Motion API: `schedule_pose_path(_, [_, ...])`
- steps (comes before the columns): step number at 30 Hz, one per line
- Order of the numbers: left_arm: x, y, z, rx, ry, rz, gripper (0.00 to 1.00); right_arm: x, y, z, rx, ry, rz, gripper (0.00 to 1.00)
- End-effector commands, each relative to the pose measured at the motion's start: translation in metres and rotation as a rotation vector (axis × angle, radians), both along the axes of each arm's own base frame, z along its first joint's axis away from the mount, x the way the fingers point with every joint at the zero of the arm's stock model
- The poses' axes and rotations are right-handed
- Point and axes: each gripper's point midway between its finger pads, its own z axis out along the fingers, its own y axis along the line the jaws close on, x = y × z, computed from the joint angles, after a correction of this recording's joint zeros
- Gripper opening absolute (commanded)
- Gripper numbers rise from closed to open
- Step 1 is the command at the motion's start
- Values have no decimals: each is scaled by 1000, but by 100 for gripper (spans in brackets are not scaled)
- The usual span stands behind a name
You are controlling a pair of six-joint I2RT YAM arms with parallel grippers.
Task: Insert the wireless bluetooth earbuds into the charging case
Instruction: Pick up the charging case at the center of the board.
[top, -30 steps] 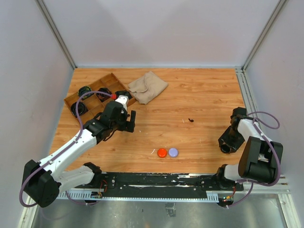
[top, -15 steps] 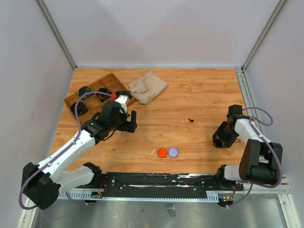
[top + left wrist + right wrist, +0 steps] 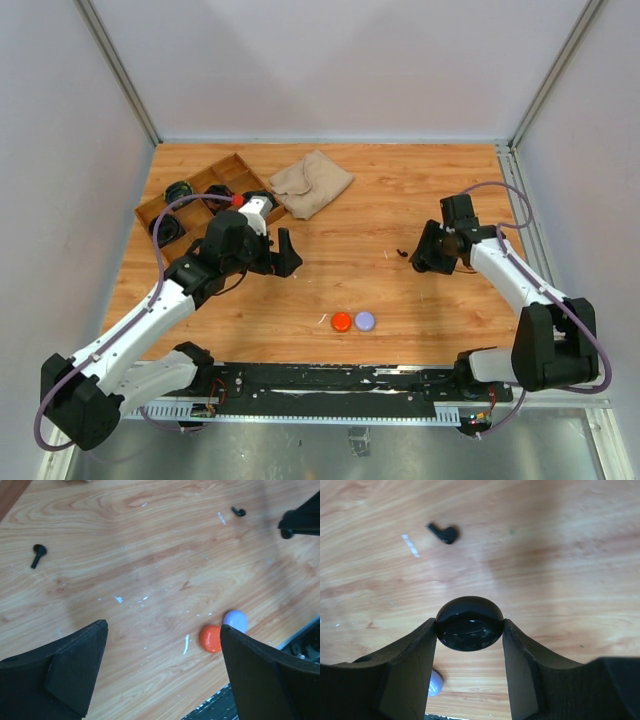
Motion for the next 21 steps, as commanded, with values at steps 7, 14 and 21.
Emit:
schedule_pose_path(7, [-3,-37,24,-294,-31,-63,98,28,62,49,63,-217,160,44])
schedule_pose_path(14, [-1,-52,21,-424,-47,-60,98,31,109,68,213,-317,196,44])
schedule_pose_path(21, [4,-69,25,-452,-129,-45,97,26,156,86,344,-379,239,43])
